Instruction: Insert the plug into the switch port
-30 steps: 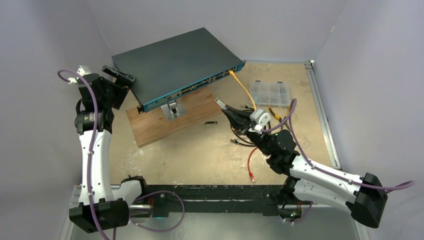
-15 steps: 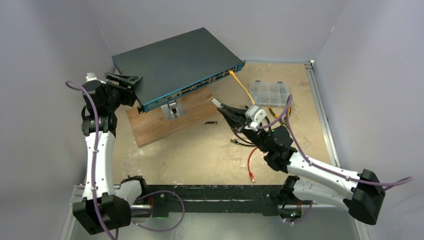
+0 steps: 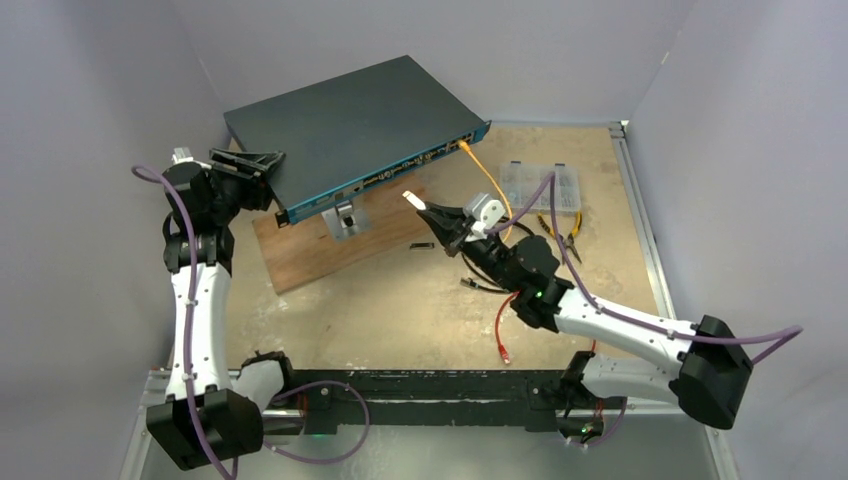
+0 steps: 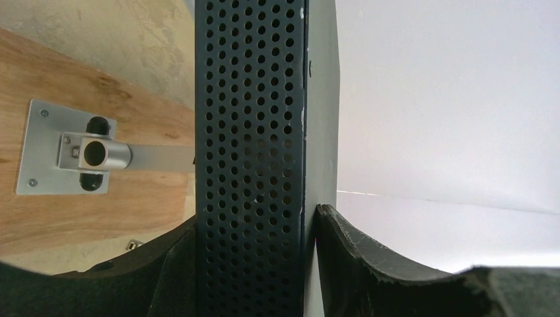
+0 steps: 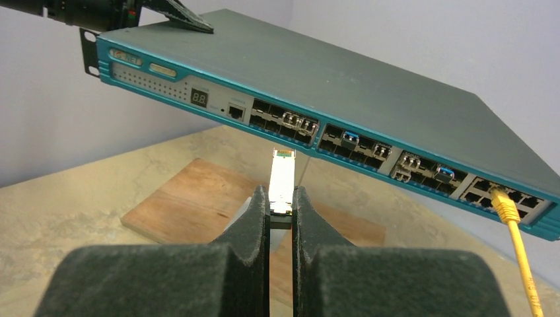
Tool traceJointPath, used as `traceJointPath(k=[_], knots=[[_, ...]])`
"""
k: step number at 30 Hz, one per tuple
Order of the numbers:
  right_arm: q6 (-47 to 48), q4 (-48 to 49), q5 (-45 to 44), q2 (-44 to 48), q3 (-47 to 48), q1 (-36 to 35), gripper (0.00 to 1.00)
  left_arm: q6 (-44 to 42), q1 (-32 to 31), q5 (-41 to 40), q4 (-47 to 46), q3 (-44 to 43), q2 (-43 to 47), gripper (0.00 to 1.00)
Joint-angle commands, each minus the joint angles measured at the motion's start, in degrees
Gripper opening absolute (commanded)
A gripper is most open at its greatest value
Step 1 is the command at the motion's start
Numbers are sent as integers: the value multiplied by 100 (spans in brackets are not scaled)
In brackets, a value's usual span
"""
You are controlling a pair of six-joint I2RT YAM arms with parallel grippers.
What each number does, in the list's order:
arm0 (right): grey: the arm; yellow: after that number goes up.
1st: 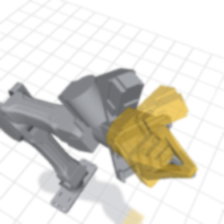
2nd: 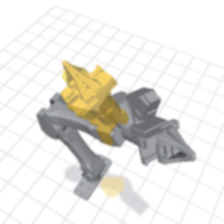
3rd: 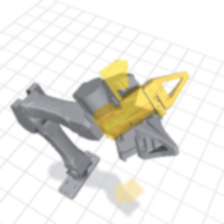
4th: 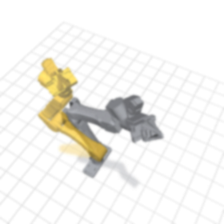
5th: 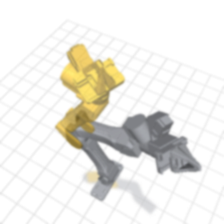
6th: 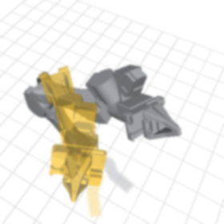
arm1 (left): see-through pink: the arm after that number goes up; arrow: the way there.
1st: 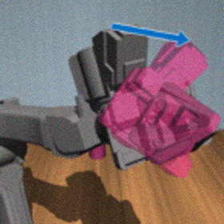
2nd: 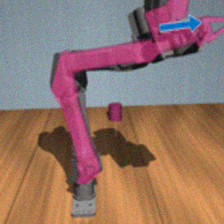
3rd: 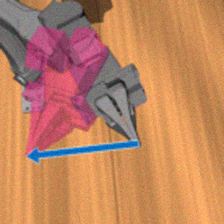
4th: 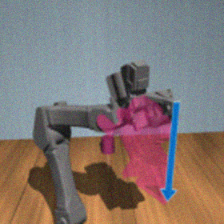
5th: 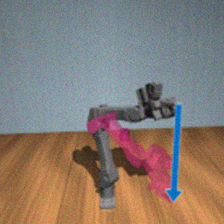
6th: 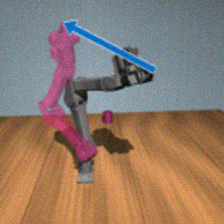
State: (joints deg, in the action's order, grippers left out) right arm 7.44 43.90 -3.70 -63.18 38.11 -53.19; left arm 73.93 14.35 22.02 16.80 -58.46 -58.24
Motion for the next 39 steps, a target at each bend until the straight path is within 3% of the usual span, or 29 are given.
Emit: traceJointPath(k=[1,6,22,39], knots=[[-190,108,-216,-199,332,15,0,168,-10,415,-238,181,131,11],[-235,46,-324,-466,504,28,0,293,-2,483,-423,345,155,0],[-1328,-1390,-728,-1078,1594,274,0,327,-12,537,-623,388,146,0],[-1419,121,-1337,-1305,1001,274,0,266,-18,514,-581,303,67,0]])
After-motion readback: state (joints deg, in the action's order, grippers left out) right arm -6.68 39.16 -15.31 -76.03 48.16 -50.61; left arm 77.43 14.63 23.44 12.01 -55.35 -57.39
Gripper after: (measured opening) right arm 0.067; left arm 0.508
